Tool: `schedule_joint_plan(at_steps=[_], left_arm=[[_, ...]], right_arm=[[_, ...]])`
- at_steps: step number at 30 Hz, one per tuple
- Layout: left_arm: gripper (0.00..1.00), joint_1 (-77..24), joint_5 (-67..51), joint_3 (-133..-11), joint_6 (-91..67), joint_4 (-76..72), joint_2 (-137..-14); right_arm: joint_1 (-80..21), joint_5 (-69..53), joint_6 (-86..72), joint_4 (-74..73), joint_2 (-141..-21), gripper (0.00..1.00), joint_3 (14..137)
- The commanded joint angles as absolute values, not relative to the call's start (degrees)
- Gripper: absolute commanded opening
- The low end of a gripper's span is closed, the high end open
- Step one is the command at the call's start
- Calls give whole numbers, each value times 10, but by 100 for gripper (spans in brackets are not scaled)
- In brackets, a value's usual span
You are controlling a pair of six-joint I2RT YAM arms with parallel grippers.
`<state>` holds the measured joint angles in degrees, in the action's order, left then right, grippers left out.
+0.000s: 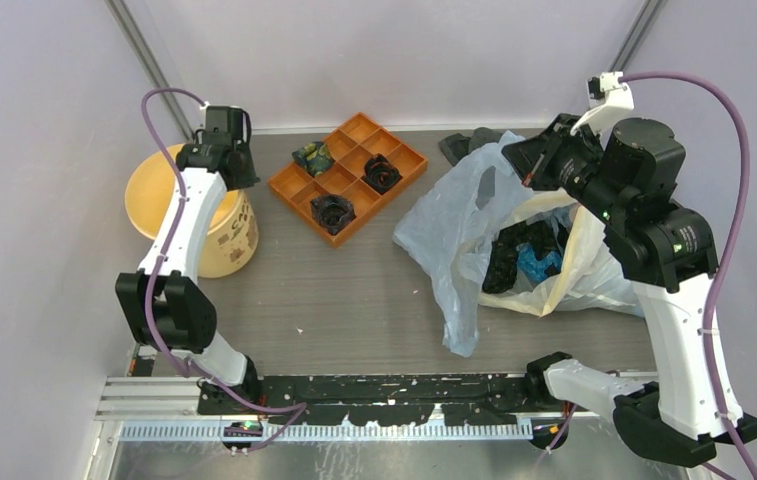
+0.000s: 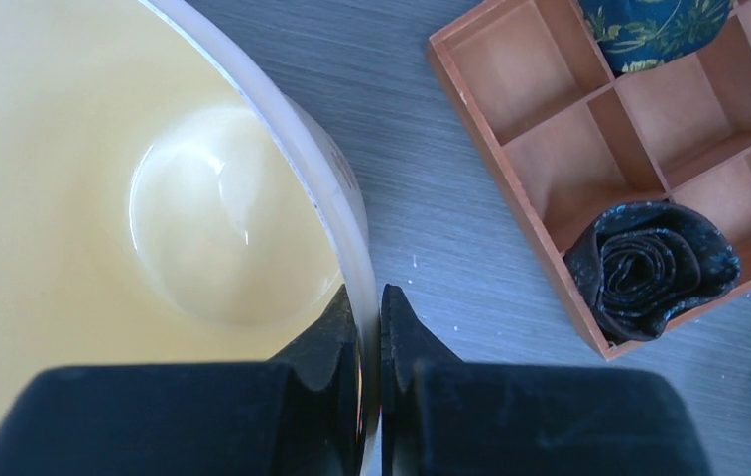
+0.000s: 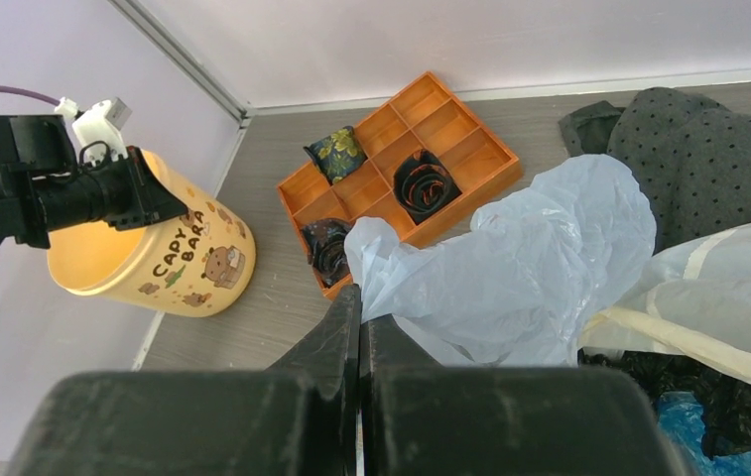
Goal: Put the trash bags into the trash bin
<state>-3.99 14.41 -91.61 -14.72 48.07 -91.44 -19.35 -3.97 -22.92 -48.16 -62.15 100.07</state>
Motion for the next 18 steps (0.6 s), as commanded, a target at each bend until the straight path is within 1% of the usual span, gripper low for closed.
schedule_joint_plan(at_steps=[1, 8, 14, 18], left_arm=[[1, -39, 146, -913, -142, 506, -867], [1, -79, 146, -863, -149, 538, -790], [0, -145, 173, -808, -169, 567, -710], [1, -215, 205, -777, -198, 586, -662]], right_arm=[[-195, -37, -222, -470, -629, 1, 1024], [-195, -27, -214, -472, -650, 1, 1032], [-195, -14, -215, -474, -667, 1, 1058], [-195, -7, -220, -477, -672, 1, 1078]])
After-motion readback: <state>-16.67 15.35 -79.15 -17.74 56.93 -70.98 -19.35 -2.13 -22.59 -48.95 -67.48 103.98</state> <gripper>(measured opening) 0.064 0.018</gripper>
